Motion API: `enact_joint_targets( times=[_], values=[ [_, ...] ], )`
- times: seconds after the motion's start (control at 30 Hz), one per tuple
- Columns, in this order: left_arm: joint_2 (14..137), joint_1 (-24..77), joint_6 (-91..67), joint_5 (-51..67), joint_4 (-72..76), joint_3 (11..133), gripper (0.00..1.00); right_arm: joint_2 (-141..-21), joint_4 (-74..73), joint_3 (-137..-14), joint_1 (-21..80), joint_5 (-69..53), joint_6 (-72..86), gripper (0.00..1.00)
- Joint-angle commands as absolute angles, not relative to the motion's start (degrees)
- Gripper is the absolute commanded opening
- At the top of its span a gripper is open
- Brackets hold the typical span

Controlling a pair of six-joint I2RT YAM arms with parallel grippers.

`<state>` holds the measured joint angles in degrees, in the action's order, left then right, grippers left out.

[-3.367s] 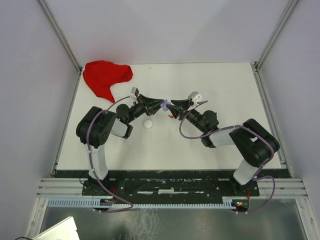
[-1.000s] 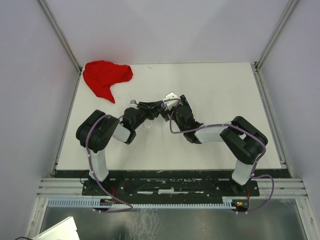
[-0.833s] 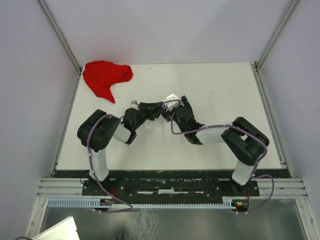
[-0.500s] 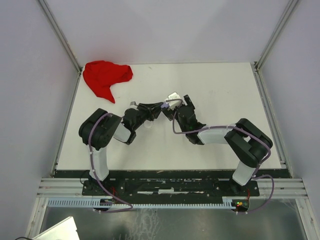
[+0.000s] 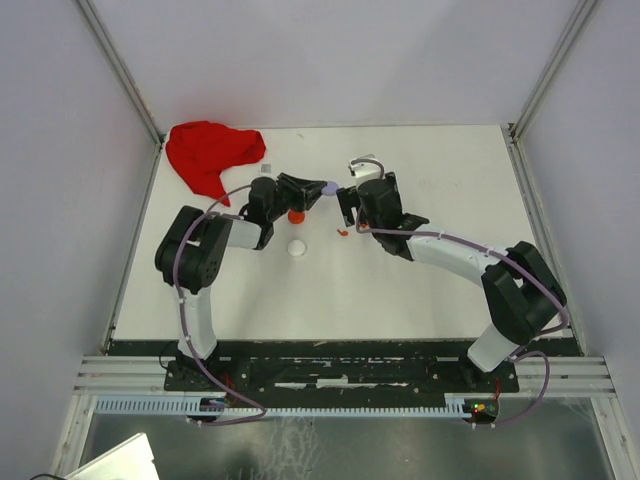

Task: Insert the wireless bluetooth earbuds into the charging case
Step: Close the charging case, then place the charging case at the center of the board.

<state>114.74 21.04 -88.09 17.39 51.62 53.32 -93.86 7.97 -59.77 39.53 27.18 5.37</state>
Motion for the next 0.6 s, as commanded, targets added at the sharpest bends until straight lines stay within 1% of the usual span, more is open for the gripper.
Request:
enact_joint_targets(
  times=[0.0, 0.1, 0.23, 0.57],
  values=[
    [116.4, 20.7, -70.6, 17.7, 35.2, 61.2, 0.03, -91.3, 0.2, -61.6, 39.0, 21.7, 10.5, 1.0],
    [117.8, 20.6, -65.4, 16.3, 29.8, 65.1, 0.06, -90.7, -0.3, -61.7, 38.8, 20.9, 10.6, 1.0],
    [119.9, 20.6, -62.1, 15.5, 25.5, 69.2, 0.11, -90.4, -0.9, -61.9, 38.6, 20.4, 10.9, 1.0],
    [122.7, 20.7, -57.2, 12.5, 21.0, 72.1, 0.12, -90.2, -0.7, -61.3, 37.5, 19.3, 12.0, 1.0]
  ],
)
